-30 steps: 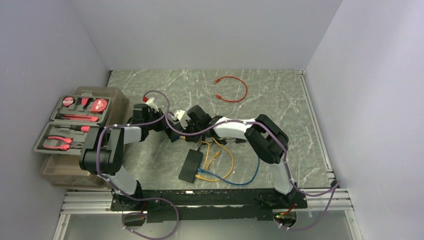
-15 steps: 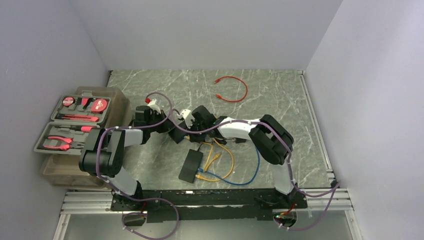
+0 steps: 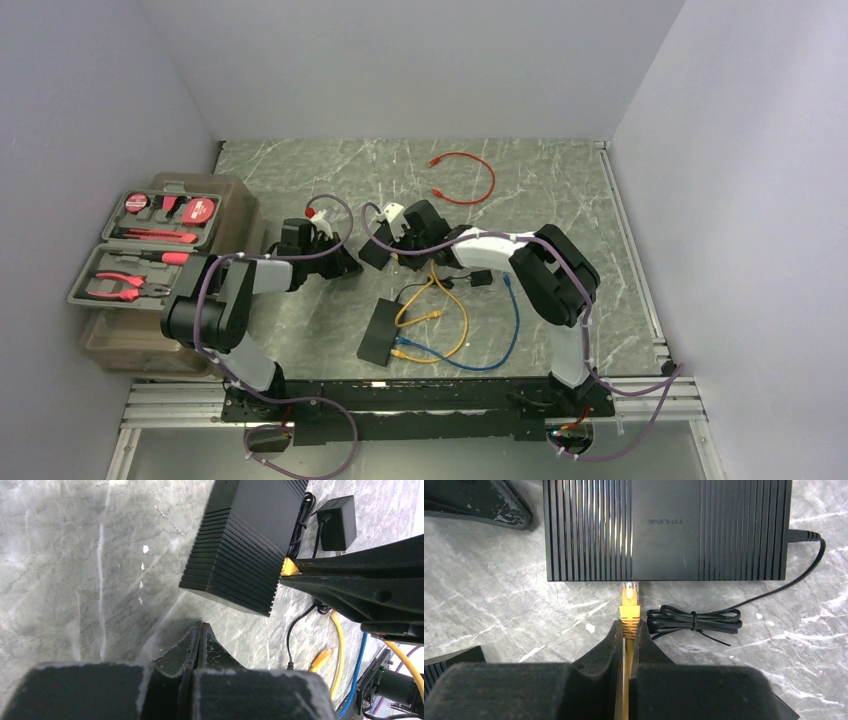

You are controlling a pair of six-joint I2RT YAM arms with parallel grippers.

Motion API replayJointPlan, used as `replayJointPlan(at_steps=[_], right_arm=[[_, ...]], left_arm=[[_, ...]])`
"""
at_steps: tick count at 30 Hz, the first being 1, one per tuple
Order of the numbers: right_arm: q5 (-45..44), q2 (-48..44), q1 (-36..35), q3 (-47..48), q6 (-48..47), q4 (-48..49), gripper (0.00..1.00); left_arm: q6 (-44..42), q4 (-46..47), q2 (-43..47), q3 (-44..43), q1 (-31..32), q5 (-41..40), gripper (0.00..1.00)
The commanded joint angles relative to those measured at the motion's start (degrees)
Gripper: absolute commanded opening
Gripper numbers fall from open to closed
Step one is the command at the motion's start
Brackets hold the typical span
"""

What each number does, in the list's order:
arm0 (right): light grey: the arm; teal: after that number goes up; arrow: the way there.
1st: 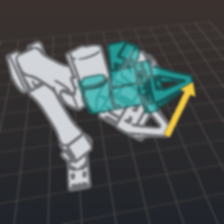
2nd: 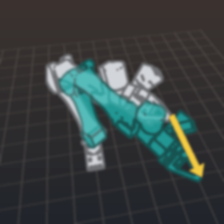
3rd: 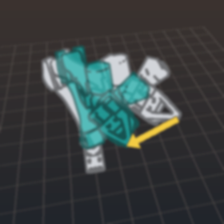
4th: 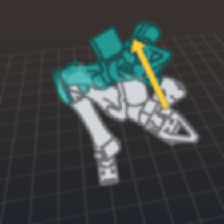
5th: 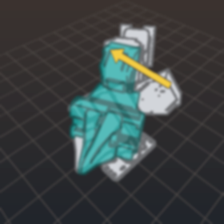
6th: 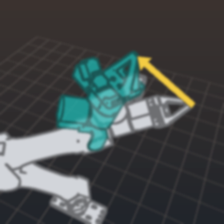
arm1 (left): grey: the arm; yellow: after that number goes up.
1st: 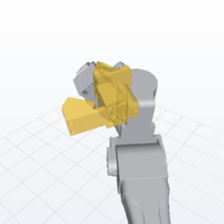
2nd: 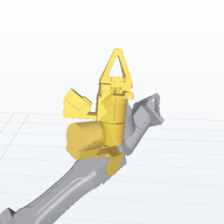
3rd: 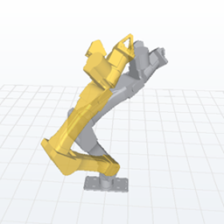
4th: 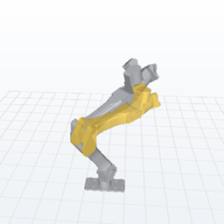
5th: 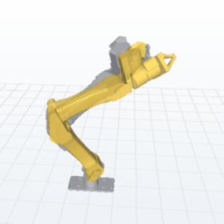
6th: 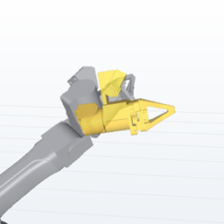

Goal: Insert the plug into the switch port
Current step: Adjust the switch port at the center of the board, then insert the connector into the switch port.

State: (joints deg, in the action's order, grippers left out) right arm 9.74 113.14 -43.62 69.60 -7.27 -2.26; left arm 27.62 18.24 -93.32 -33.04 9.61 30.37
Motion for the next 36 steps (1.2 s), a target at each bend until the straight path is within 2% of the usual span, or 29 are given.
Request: replayJointPlan(at_steps=[1,11,18,23,29,36], right_arm=[[2.39,-3.69,-0.35,-2.24,-5.04,4.91,0.0],[0.9,-4.16,-0.41,-4.64,-6.56,5.61,0.0],[1.16,-4.02,-0.43,-5.5,-5.36,8.37,0.0],[0.35,-5.02,-0.39,-5.88,-4.78,9.96,0.0],[-0.83,-5.94,-0.35,-6.05,-4.53,11.26,0.0],[-0.59,-5.17,-0.36,-4.79,-3.85,11.23,0.0]], left_arm=[[-0.05,-1.62,-0.44,-2.25,0.33,1.2,0.0],[-2.23,-9.68,5.36,-6.67,0.33,-4.72,0.01],[-3.79,-11.54,9.45,-8.12,0.33,-12.61,0.12],[-4.36,-10.75,5.33,-12.32,0.33,-14.25,0.16],[-4.57,-8.52,-1.48,-16.73,0.33,-10.16,0.16],[-4.22,-6.05,-6.74,-17.87,0.41,-6.08,0.16]])
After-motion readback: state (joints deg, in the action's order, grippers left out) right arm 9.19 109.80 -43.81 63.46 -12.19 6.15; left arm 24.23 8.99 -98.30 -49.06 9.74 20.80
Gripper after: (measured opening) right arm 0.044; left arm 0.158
